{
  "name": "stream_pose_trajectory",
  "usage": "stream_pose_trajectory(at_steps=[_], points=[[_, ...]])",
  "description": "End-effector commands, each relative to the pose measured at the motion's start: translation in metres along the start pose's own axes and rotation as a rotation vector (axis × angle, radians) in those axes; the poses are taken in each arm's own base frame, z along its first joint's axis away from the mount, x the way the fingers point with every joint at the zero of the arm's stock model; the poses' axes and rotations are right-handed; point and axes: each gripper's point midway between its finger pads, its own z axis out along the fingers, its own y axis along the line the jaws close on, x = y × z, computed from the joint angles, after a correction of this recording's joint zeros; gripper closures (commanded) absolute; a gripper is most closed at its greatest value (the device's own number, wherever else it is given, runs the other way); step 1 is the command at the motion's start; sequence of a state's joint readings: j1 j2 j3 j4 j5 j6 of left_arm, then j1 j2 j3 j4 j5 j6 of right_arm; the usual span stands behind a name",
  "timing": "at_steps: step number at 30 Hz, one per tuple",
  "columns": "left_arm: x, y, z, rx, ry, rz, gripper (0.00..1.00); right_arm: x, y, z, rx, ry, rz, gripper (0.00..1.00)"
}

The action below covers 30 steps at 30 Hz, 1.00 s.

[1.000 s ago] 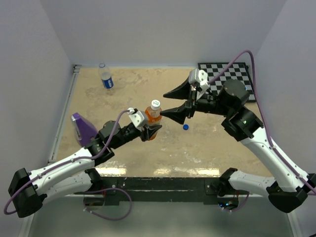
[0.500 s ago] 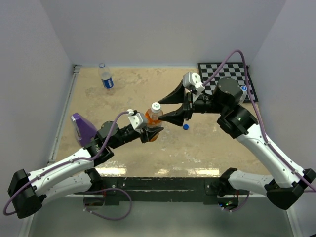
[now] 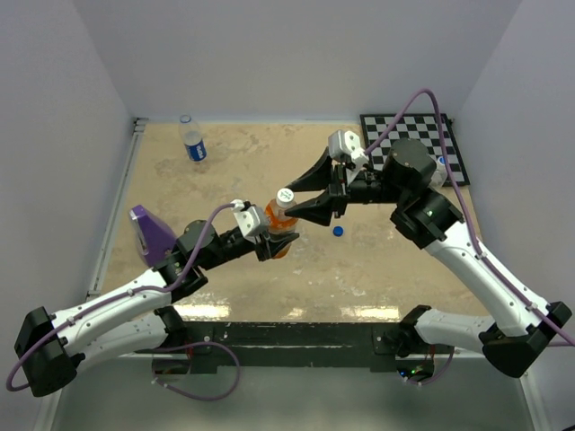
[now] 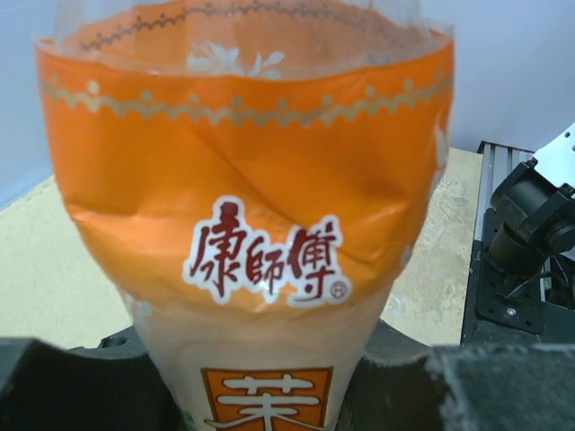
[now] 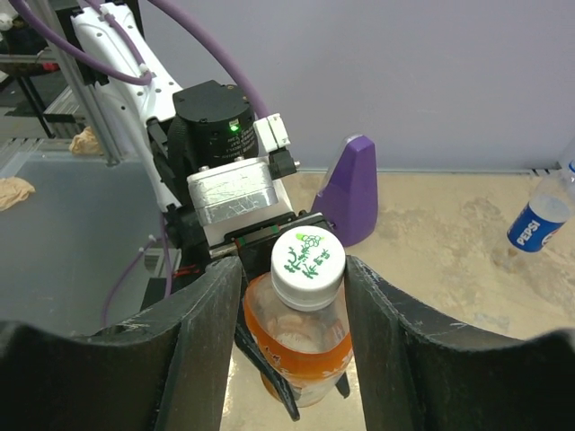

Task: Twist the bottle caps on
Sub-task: Screw the bottle cap onto the plastic bottle.

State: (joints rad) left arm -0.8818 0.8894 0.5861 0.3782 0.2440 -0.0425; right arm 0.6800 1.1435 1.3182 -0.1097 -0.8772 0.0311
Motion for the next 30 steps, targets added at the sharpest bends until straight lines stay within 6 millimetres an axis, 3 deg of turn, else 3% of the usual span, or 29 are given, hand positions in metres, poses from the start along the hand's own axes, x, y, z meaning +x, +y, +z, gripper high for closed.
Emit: stream_pose_trajectory(at_steps=[1,6,9,11,15,24,30], points=[[-0.021,-0.002,0.002,0.019,-0.068,0.012,0.98,-0.022,0.004,0.002,-0.032,-0.049,-0.043,0.49],[-0.021,-0.001,0.002,0.016,-0.068,0.015,0.99,-0.021,0.002,0.004,-0.028,-0.047,-0.03,0.59],[-0.021,0.001,0.002,0.006,-0.065,0.015,0.98,-0.022,0.0,0.003,-0.016,-0.048,-0.024,0.72],[-0.02,0.013,0.002,-0.064,-0.053,0.001,0.98,-0.021,-0.005,0.003,0.013,-0.04,-0.013,0.85],[-0.022,0.032,0.002,-0.177,-0.042,-0.003,0.98,-0.013,-0.024,0.003,0.118,-0.009,0.02,1.0],[-0.023,0.074,-0.005,-0.579,0.009,0.025,0.98,0.024,-0.087,-0.007,0.504,0.086,0.226,1.0],[-0.017,0.09,-0.013,-0.83,0.057,0.057,0.98,0.052,-0.099,0.001,0.701,0.104,0.359,1.0]])
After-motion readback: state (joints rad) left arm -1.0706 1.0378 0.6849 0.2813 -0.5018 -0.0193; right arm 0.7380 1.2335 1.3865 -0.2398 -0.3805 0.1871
